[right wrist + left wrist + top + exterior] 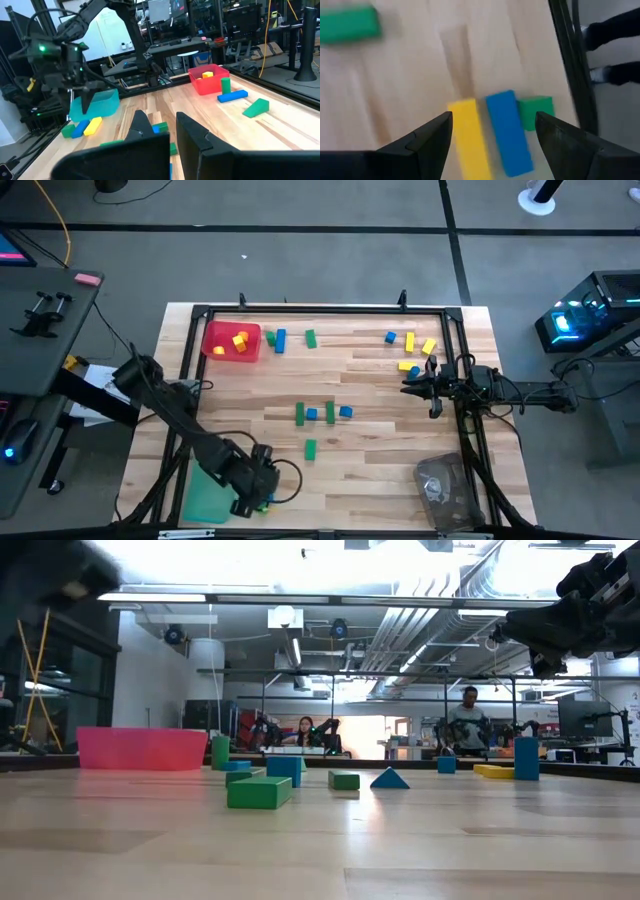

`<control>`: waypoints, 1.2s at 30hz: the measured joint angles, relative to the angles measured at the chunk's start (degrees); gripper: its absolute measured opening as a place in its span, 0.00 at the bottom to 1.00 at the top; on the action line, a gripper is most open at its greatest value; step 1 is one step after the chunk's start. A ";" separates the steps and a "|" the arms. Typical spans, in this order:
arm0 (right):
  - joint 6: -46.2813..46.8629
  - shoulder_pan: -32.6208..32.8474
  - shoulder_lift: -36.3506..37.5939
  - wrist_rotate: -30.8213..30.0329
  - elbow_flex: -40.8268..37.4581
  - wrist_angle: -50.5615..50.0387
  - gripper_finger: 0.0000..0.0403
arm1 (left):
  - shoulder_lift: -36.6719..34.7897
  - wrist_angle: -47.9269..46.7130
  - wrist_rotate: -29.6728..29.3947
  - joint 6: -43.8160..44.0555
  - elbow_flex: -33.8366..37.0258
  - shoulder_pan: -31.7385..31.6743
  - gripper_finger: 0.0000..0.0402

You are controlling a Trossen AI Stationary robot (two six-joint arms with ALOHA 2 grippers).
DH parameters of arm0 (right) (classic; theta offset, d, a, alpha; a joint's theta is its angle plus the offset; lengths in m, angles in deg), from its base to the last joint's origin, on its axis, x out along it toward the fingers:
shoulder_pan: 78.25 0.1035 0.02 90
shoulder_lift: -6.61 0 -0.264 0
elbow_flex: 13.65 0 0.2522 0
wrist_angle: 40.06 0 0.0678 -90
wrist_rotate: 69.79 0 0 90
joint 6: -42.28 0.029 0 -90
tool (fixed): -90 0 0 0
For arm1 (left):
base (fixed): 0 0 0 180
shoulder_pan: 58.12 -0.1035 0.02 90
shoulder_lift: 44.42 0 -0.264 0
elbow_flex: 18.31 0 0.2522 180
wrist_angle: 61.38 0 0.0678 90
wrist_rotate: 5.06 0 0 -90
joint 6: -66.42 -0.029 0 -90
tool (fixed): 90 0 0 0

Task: Sort blocks
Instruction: Put the yellow block into the red bin

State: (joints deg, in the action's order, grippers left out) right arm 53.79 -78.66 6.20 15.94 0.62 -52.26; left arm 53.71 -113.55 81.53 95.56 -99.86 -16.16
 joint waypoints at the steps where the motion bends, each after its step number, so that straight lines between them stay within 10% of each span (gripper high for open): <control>1: 0.00 0.00 -0.02 0.00 0.00 0.00 0.00 | 0.38 -0.47 0.02 2.22 0.00 0.00 0.67; 27: 0.00 0.00 0.00 0.00 0.00 0.00 0.00 | 11.88 -5.08 -2.22 2.86 -0.26 -1.18 0.66; 36: 0.00 0.01 0.00 0.00 0.00 0.00 0.00 | 11.53 -5.36 2.41 -3.38 -0.18 -5.73 0.17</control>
State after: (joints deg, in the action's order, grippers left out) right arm 53.79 -78.65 6.20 15.94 0.62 -52.26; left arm 65.24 -118.91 83.94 92.19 -100.04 -21.89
